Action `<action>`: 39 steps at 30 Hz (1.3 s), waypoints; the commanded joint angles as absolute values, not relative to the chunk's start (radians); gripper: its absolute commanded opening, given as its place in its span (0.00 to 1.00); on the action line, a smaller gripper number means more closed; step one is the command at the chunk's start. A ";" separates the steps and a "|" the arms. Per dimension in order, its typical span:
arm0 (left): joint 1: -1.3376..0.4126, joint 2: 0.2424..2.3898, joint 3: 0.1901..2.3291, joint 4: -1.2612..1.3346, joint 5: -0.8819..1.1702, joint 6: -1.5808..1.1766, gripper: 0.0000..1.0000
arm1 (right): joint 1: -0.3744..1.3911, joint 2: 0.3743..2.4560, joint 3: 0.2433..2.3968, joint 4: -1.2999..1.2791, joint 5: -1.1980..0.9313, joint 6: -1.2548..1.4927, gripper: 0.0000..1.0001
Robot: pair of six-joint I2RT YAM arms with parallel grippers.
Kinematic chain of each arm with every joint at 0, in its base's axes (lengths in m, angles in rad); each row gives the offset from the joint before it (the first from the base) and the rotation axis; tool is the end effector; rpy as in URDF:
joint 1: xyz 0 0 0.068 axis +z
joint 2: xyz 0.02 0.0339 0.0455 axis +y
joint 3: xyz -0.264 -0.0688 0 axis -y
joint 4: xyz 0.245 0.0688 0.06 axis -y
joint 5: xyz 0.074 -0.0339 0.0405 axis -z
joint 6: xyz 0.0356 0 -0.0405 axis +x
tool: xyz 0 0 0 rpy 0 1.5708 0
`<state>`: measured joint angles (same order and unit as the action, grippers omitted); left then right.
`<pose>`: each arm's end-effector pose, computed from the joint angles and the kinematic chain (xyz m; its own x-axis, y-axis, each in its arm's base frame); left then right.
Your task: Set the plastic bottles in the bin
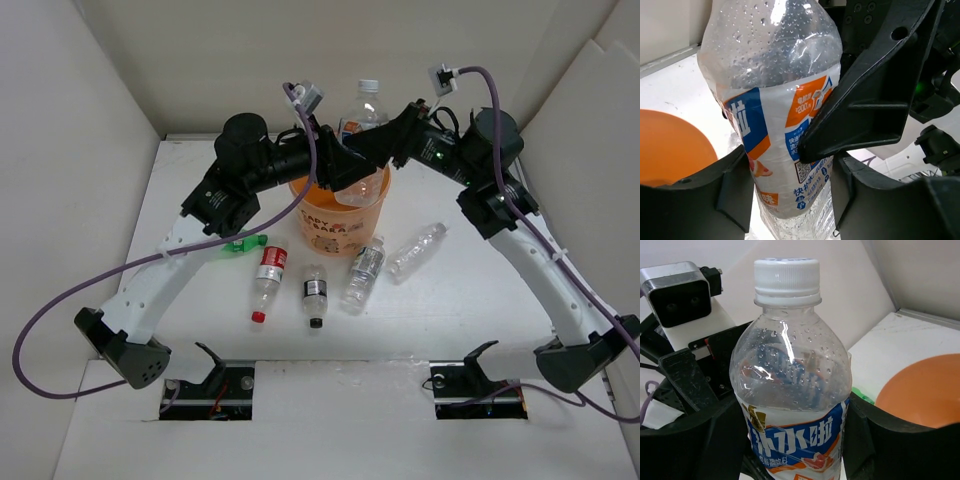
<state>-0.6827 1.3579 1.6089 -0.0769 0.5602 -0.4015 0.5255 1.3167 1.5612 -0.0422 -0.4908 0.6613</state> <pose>0.2125 -0.1971 0.5086 -0.2438 -0.2284 -0.9425 0.9182 0.2584 -0.3002 0.2339 0.1550 0.5077 -0.3798 0.4059 -0.8313 -0.7711 0.3574 0.5269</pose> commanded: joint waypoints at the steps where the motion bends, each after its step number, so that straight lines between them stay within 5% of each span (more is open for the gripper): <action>1: -0.709 1.347 1.609 -0.008 0.640 -0.408 0.37 | 0.526 1.333 1.575 0.116 -0.540 0.716 0.00; 3: -0.709 1.338 1.600 0.001 0.623 -0.408 0.14 | 0.516 1.333 1.563 0.141 -0.551 0.729 0.04; 5: -0.709 1.338 1.600 0.002 0.563 -0.408 0.00 | 0.506 1.333 1.554 0.141 -0.560 0.729 0.30; 6: -0.709 1.338 1.600 0.002 0.540 -0.419 0.00 | 0.491 1.319 1.543 0.141 -0.560 0.729 0.48; 7: -0.709 1.338 1.600 0.002 0.490 -0.419 0.00 | 0.480 1.319 1.534 0.141 -0.560 0.729 0.82; 8: -0.700 1.338 1.609 0.002 0.457 -0.419 0.00 | 0.450 1.303 1.525 0.141 -0.551 0.715 0.98; 15: -0.652 1.411 1.618 -0.021 0.125 -0.347 0.00 | 0.204 1.189 1.416 -0.138 -0.346 0.620 1.00; 23: -0.652 1.542 1.629 -0.005 0.009 -0.304 0.00 | 0.181 1.132 1.344 -0.463 0.046 0.479 1.00; 26: -0.652 1.588 1.643 -0.018 -0.030 -0.313 0.44 | 0.172 1.123 1.278 -0.500 0.092 0.479 1.00; 28: -0.652 1.603 1.652 -0.040 -0.055 -0.334 0.85 | 0.172 1.123 1.241 -0.521 0.106 0.479 1.00; 31: -0.652 1.612 1.652 -0.052 -0.078 -0.334 1.00 | 0.172 1.123 1.212 -0.522 0.129 0.479 1.00; 39: -0.661 1.497 1.663 -0.090 -0.049 -0.344 1.00 | 0.207 1.224 1.138 -0.586 0.264 0.649 1.00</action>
